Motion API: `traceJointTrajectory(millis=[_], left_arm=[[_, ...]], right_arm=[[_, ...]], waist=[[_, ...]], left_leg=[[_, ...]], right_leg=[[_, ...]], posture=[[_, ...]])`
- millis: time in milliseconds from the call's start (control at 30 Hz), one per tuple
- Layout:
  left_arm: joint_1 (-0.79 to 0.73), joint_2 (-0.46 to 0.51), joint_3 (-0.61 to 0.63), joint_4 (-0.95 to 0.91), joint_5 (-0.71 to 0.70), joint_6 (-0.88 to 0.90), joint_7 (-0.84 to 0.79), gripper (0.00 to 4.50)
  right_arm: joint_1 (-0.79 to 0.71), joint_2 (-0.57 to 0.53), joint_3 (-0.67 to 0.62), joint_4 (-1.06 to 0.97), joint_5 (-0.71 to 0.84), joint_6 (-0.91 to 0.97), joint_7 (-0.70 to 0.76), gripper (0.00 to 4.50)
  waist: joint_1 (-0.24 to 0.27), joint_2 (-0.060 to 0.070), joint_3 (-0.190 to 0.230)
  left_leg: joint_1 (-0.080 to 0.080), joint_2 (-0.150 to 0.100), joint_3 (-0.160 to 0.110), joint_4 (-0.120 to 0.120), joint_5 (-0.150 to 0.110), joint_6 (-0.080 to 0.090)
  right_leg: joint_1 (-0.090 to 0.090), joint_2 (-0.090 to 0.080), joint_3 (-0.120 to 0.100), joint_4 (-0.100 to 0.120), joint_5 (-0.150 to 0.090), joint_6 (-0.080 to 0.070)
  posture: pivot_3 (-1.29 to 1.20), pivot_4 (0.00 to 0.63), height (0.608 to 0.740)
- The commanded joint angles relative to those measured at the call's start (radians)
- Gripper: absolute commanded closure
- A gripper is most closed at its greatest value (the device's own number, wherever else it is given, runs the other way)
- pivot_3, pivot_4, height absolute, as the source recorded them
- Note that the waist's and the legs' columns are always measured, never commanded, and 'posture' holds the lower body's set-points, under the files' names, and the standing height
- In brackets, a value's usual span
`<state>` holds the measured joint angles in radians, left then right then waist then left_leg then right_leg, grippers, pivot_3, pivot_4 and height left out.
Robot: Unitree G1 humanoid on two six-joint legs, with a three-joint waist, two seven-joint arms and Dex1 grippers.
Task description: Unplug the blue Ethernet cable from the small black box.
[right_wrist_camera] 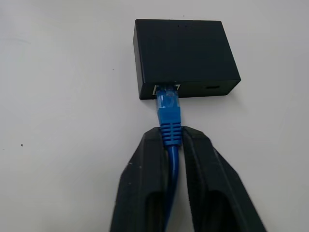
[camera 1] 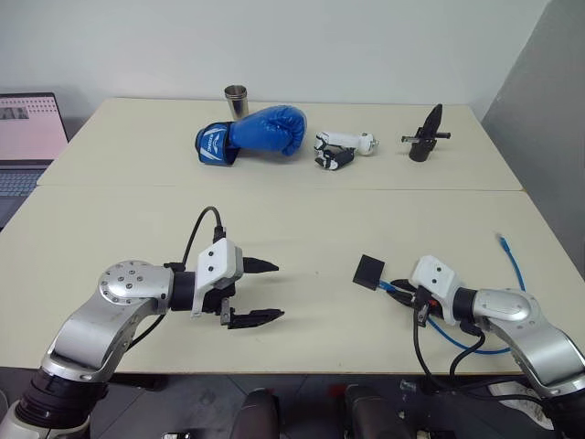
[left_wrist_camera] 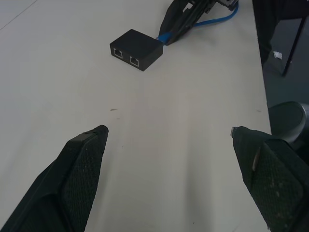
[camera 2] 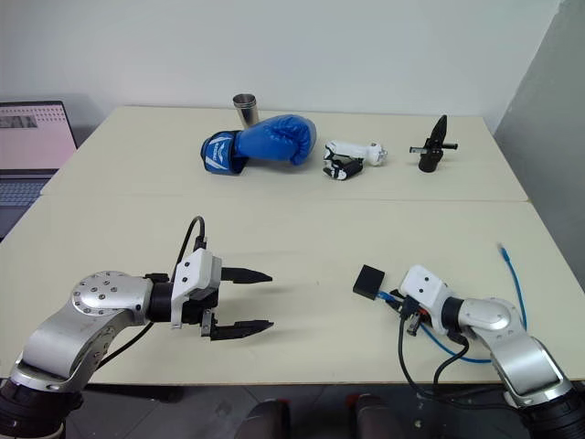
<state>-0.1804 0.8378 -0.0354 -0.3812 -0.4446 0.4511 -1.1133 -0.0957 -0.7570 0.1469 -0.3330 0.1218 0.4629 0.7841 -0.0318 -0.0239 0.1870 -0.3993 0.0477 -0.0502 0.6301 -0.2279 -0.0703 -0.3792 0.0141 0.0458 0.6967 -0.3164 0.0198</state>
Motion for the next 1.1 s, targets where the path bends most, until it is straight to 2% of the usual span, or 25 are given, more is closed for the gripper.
traceJointTrajectory(millis=[33,100,267,533,767,1100], left_arm=[[-0.016,-0.029,0.031,0.032,-0.045,0.039,0.025,0.14],[-0.022,-0.045,0.046,0.065,-0.078,0.078,0.031,0.14],[-0.080,-0.106,0.116,0.148,-0.270,0.284,0.053,0.14],[-0.236,-0.184,0.177,0.263,-0.477,0.516,0.094,0.14],[-0.307,-0.229,0.200,0.307,-0.562,0.611,0.133,0.14],[-0.329,-0.281,0.234,0.329,-0.619,0.655,0.189,0.14]], right_arm=[[-0.032,-0.014,0.002,-0.016,-0.047,-0.056,-0.006,4.48],[-0.055,-0.016,0.009,-0.012,-0.069,-0.089,-0.001,4.48],[-0.166,-0.035,0.058,0.029,-0.184,-0.317,0.007,4.48],[-0.384,0.031,0.151,0.138,-0.273,-0.652,0.029,4.48],[-0.501,0.092,0.173,0.191,-0.266,-0.767,0.064,4.48],[-0.565,0.135,0.175,0.217,-0.272,-0.821,0.077,4.48]], waist=[[0.000,0.000,0.000],[0.000,0.000,0.000],[-0.001,0.000,0.000],[-0.001,0.000,0.000],[0.000,0.000,0.000],[0.000,0.000,0.000]], left_leg=[[0.000,0.000,0.000,0.000,0.000,0.000],[0.000,0.000,0.000,0.000,0.000,0.000],[0.000,0.000,0.000,0.000,0.000,0.000],[-0.001,0.000,-0.001,0.000,0.000,0.000],[-0.001,0.000,-0.001,0.001,0.000,0.000],[-0.001,0.000,-0.002,0.001,0.000,0.000]], right_leg=[[0.000,0.000,0.000,0.000,0.000,0.000],[0.000,0.000,0.000,0.000,0.000,0.000],[-0.001,0.000,-0.001,0.000,0.000,0.000],[0.000,0.000,-0.001,0.001,0.000,0.000],[0.000,0.000,-0.002,0.001,0.003,-0.005],[0.000,-0.001,-0.002,0.002,0.003,-0.006]], posture=[[0.00,0.150,0.740],[0.00,0.150,0.740],[0.00,0.150,0.740],[0.00,0.150,0.740],[0.00,0.150,0.740],[0.00,0.150,0.740]])
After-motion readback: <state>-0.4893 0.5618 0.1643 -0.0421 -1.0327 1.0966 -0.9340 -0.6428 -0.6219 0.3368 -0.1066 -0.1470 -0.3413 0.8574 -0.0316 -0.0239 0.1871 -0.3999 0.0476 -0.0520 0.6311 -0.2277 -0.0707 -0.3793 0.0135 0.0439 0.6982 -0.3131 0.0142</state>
